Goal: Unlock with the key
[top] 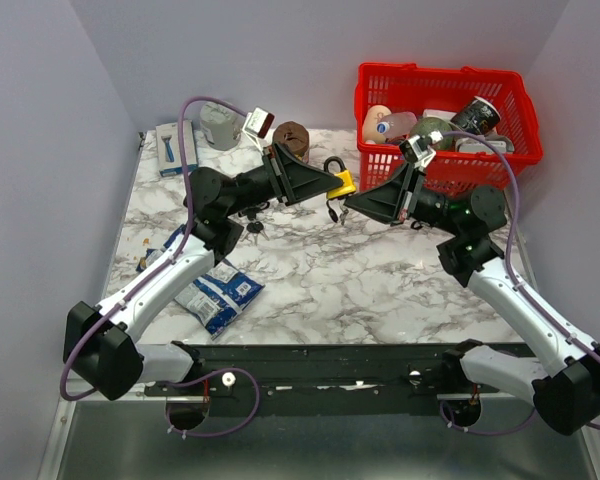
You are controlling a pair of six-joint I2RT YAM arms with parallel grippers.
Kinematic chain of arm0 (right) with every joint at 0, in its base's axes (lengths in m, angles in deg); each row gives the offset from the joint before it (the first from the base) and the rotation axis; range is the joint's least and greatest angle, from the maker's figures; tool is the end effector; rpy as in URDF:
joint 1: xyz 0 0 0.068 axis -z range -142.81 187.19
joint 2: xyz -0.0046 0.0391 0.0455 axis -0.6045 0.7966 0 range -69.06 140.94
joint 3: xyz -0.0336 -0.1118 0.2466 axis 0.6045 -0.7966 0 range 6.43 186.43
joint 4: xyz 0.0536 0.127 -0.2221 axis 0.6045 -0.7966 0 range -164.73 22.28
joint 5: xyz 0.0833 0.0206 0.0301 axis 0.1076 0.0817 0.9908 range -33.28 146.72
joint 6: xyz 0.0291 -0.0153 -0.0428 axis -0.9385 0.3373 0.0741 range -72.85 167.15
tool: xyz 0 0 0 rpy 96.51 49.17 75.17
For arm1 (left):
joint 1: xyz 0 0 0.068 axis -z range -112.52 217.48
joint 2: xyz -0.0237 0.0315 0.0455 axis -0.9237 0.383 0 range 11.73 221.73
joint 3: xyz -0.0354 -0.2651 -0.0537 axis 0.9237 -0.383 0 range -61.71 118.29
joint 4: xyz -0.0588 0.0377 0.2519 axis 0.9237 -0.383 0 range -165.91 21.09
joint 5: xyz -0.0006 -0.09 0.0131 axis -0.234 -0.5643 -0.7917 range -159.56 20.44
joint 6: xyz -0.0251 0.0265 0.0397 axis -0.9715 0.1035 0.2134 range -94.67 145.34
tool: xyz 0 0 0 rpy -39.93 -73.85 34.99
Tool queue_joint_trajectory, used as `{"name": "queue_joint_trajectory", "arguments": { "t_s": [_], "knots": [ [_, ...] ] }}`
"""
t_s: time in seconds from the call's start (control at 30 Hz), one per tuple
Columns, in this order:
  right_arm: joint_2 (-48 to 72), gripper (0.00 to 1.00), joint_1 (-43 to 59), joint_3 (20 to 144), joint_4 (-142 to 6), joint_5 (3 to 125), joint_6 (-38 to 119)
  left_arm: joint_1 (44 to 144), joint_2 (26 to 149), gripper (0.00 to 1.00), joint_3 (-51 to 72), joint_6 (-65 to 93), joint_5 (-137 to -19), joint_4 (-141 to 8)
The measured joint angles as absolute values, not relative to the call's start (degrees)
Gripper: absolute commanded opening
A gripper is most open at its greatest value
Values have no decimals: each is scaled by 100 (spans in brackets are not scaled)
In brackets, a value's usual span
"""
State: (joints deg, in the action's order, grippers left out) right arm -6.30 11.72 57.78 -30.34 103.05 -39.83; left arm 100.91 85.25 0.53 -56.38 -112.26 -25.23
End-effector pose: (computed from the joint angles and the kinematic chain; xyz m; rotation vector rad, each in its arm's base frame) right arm 0.2054 0.1264 0.4018 -0.1015 1.5965 2.0693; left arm 0.2217 -0.1754 0.4312 0.2870 1.4408 -2.0892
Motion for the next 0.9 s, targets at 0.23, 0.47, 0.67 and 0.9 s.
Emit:
{"name": "queue_joint_trajectory", "arguments": {
  "t_s": [0.23, 0.47, 0.67, 0.9],
  "knots": [
    [-816, 16, 1202, 6884, -5974, 9953, -1675, 10135, 8201, 0, 134, -4807, -10570, -3952],
    [-1056, 39, 1183, 7100, -7611, 9293, -171, 10310, 8085, 0, 121, -4473, -10266, -5021],
    [-1124, 51, 1030, 7135, -8317, 8775, 692, 10351, 8092, 0, 117, -4398, -10185, -5579],
    [-1122, 53, 630, 7496, -9125, 8082, 1750, 10395, 8129, 0, 117, -4453, -10157, -5963]
  ]
}}
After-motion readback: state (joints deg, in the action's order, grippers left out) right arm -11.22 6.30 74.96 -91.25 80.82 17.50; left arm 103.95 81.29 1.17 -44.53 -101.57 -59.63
